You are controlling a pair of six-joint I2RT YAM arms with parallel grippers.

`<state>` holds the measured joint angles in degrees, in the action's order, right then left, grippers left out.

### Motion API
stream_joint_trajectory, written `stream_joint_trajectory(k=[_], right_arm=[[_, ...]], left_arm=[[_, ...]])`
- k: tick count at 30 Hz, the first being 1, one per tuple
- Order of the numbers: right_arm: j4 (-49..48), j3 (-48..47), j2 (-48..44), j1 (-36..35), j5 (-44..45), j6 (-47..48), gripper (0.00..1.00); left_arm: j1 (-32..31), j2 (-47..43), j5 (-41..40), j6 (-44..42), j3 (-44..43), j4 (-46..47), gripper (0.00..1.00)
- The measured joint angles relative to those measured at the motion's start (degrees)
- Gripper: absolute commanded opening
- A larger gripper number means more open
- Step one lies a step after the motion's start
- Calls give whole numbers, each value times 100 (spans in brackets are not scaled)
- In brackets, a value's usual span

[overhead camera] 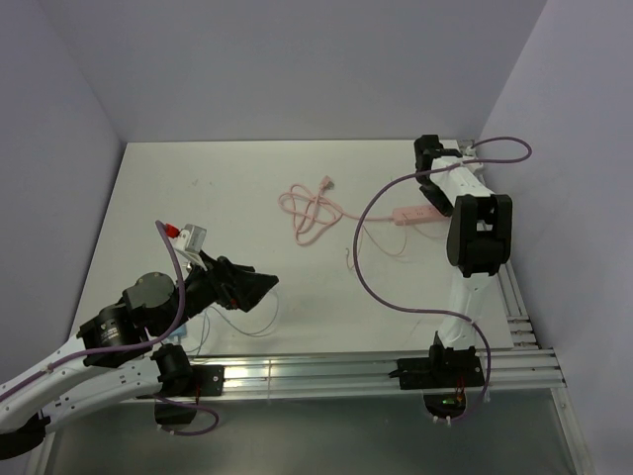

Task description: Insert the plug

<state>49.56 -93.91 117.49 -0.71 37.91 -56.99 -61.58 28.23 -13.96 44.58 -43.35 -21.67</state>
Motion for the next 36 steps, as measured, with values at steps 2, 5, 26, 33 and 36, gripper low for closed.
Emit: stream_joint_trajectory(k=[2,5,26,33,36], right_arm=[[-55,13,0,0,-4,50,72],[-120,13,0,0,-13,120,72],[-249,-208,92,262,-205,63,63],[-240,-208,103,262,-293,52,63],[-225,-208,116,262,-332,15,62]], left_arm=[[0,0,-2,0,0,-13,99],[0,0,-2,0,0,-11,100],[0,0,-46,0,0,-15,99],[0,0,-46,0,0,-15,99],[0,0,-46,0,0,-15,99]])
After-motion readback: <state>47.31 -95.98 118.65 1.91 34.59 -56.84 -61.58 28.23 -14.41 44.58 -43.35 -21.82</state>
